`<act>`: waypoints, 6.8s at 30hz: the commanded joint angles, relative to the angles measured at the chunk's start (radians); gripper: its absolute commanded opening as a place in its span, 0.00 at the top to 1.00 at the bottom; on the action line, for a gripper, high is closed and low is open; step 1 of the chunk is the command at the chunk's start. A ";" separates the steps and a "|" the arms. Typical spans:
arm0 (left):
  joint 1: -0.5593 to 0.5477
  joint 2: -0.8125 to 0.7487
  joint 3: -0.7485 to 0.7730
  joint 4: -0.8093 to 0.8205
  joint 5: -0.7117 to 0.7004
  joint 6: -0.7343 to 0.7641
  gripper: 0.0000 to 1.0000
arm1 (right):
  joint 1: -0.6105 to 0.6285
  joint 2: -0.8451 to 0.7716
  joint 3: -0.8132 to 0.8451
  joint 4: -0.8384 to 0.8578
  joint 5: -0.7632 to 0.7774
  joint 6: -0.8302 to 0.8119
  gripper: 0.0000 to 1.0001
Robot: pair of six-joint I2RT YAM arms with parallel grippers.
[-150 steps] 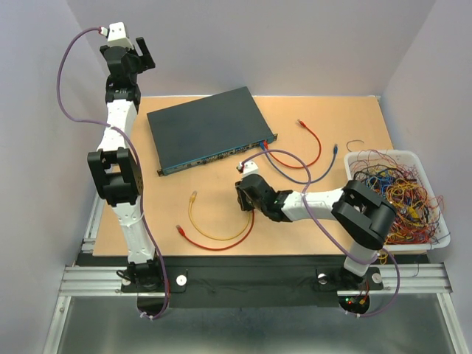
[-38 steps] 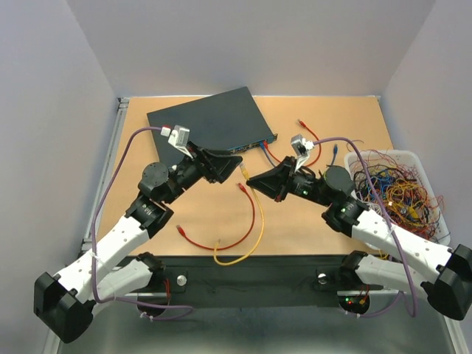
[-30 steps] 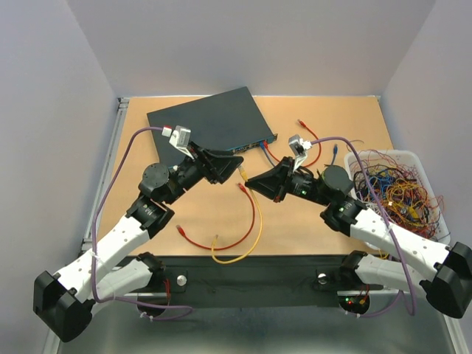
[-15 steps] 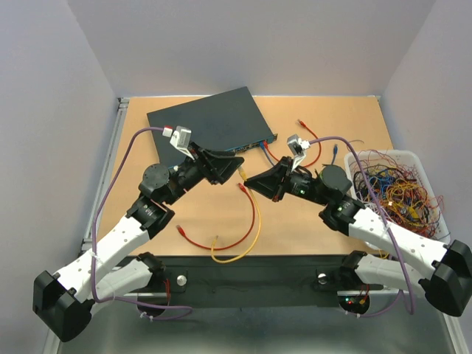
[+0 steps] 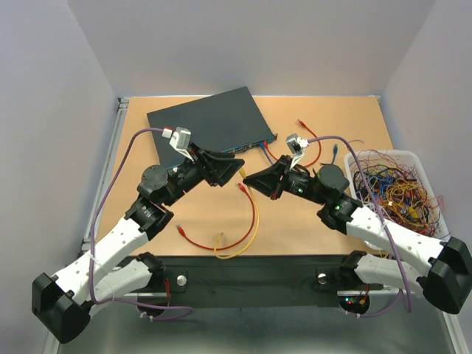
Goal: Insert the plug into the switch port
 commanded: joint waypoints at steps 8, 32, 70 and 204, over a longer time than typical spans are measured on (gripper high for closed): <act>-0.008 -0.007 -0.003 0.013 0.047 0.024 0.43 | -0.001 0.020 0.052 0.077 0.021 0.002 0.99; -0.011 0.011 0.013 -0.053 -0.004 0.024 1.00 | -0.002 -0.005 0.067 0.028 0.032 -0.071 0.56; -0.099 0.240 0.183 -0.138 -0.213 -0.082 1.00 | 0.027 0.046 0.303 -0.503 0.313 -0.426 0.58; 0.631 1.576 1.316 -0.012 -0.116 0.188 0.19 | -0.311 1.141 1.029 -0.819 0.431 -0.335 1.00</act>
